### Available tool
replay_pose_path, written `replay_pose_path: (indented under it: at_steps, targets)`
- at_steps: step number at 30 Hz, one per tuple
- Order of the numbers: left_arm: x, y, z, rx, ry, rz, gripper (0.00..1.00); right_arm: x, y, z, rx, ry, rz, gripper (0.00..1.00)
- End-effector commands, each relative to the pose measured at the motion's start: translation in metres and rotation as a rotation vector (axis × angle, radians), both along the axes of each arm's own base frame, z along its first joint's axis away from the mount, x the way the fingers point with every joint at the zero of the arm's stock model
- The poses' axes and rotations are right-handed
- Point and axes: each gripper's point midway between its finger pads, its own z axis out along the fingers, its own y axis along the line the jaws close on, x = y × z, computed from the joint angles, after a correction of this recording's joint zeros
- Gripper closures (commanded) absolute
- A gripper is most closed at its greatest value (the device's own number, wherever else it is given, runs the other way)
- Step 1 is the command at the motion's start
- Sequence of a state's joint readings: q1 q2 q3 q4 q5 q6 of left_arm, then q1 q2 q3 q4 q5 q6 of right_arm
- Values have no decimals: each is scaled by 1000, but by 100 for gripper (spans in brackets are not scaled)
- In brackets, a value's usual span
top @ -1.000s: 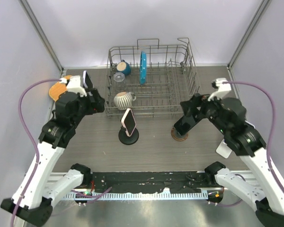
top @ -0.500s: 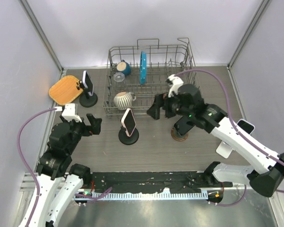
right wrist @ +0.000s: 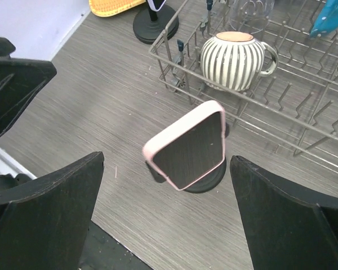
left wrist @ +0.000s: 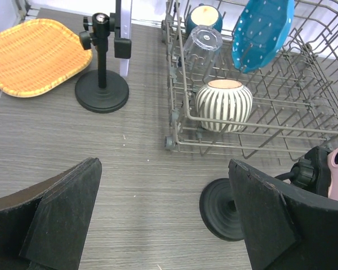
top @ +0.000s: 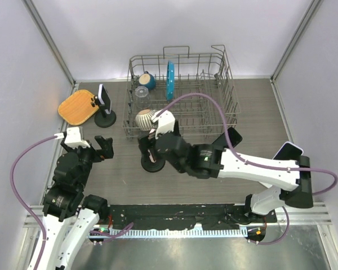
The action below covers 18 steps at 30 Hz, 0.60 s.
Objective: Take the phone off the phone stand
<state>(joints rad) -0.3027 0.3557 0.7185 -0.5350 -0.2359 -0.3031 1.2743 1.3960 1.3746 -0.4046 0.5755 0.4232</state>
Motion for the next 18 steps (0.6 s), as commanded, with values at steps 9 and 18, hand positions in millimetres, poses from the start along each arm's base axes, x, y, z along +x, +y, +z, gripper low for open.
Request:
replay_pose_path:
  at_steps: [9, 18]
  targets:
    - [1, 12, 11, -6, -57, 64, 0, 15, 15, 1, -82, -142, -273, 3]
    - [2, -3, 8, -8, -50, -16, 0, 19, 12, -24, -179, -162, -310, 33]
